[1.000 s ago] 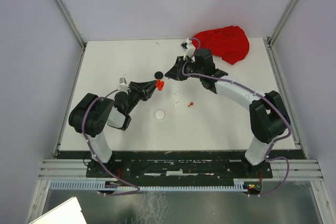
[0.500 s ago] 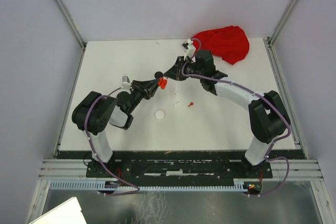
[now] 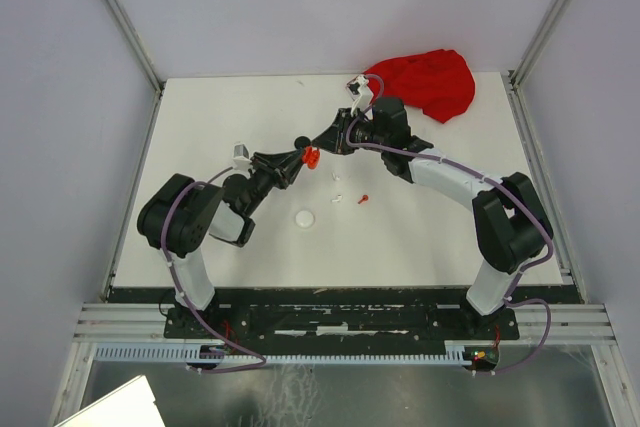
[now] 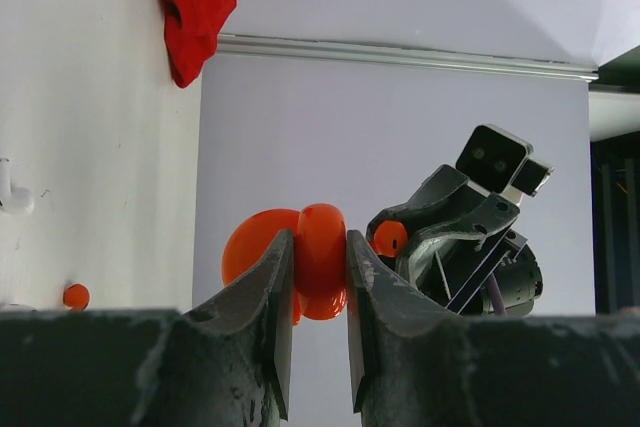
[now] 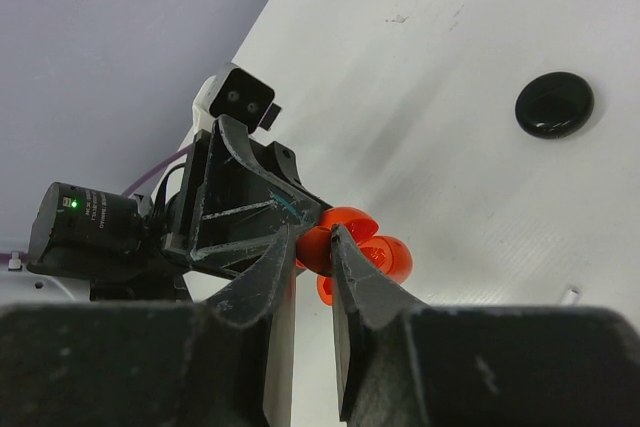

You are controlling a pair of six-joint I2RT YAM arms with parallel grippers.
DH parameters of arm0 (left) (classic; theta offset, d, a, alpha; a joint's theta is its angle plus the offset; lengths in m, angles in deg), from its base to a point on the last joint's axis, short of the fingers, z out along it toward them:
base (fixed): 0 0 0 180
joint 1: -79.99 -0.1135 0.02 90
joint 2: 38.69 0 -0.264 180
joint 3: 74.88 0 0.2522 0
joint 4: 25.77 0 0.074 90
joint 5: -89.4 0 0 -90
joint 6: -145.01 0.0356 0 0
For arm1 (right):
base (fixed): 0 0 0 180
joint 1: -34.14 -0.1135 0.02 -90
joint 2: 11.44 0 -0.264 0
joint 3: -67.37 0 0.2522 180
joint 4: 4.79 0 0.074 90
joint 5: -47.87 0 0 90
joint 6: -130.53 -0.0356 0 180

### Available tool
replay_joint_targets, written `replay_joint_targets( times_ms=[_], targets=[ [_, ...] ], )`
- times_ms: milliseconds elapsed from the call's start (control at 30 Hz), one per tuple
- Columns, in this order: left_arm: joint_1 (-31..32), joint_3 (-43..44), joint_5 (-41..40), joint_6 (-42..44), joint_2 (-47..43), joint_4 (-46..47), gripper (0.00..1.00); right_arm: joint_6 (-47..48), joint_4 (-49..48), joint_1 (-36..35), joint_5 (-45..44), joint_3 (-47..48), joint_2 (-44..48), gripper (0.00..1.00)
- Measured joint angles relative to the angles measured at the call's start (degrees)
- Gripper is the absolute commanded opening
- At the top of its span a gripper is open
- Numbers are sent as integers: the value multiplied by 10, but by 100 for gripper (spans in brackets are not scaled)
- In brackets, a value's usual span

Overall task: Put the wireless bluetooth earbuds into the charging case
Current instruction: Place the earbud in the charging case.

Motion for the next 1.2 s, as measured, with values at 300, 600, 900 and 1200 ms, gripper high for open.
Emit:
replay_joint_targets(
  times_ms=[300,600,900,1200],
  targets=[
    [3,5,0,-3,0,2,3,-2,-4,-1,1,-4,0,2],
    [3,15,0,-4,0,3,3,-2,-4,-2,8,-10,-1,2],
    [3,15,0,-4,0,4,3,-2,-9,-3,9,-14,-1,2],
    [4,15,0,-4,0,5,3,-2,-12,-3,9,-14,-1,2]
  ],
)
